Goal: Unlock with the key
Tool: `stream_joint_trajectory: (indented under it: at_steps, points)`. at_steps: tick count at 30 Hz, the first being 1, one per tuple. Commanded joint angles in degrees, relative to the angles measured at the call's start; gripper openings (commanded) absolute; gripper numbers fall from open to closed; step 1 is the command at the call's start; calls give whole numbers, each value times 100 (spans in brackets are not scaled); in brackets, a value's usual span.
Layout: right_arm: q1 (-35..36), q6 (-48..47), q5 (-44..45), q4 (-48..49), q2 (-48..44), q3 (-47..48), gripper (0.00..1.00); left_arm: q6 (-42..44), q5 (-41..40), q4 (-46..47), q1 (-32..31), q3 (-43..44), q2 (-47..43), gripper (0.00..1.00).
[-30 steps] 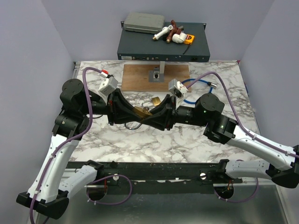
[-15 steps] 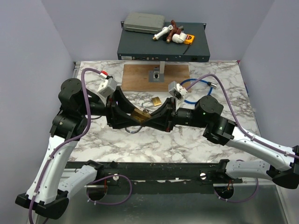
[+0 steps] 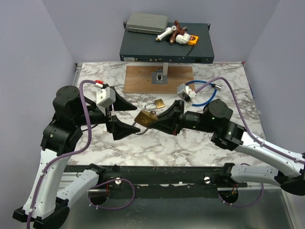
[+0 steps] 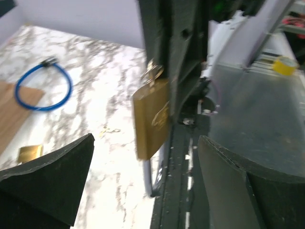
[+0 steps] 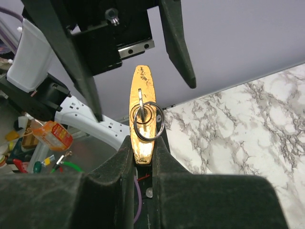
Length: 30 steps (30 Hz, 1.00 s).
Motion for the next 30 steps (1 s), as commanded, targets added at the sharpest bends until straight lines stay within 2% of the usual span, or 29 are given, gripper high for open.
stream_joint_trajectory:
  at_steps: [1, 6, 10, 15, 20, 25, 30]
  points:
    - [39, -133, 281, 373, -329, 196, 1, 994, -1322, -644, 65, -190, -333, 88]
    - [42, -181, 281, 408, -265, 279, 1, 1230, -960, -638, 65, -712, -625, 86]
    - [39, -193, 290, 541, -166, 284, 1, 1328, -688, -646, 64, -896, -671, 80]
    - [42, -173, 361, 678, -48, 276, 1, 1497, -546, -451, 32, -991, -689, 67]
    - [42, -139, 502, 773, 42, 276, 1, 1902, -581, -436, -125, -1046, -696, 49]
    - [41, -126, 911, 819, 100, 234, 1, 2569, -923, -642, -425, -1122, -817, 37]
    - [42, -111, 1372, 865, 222, 262, 1, 2767, -1199, -644, -649, -1195, -869, 23]
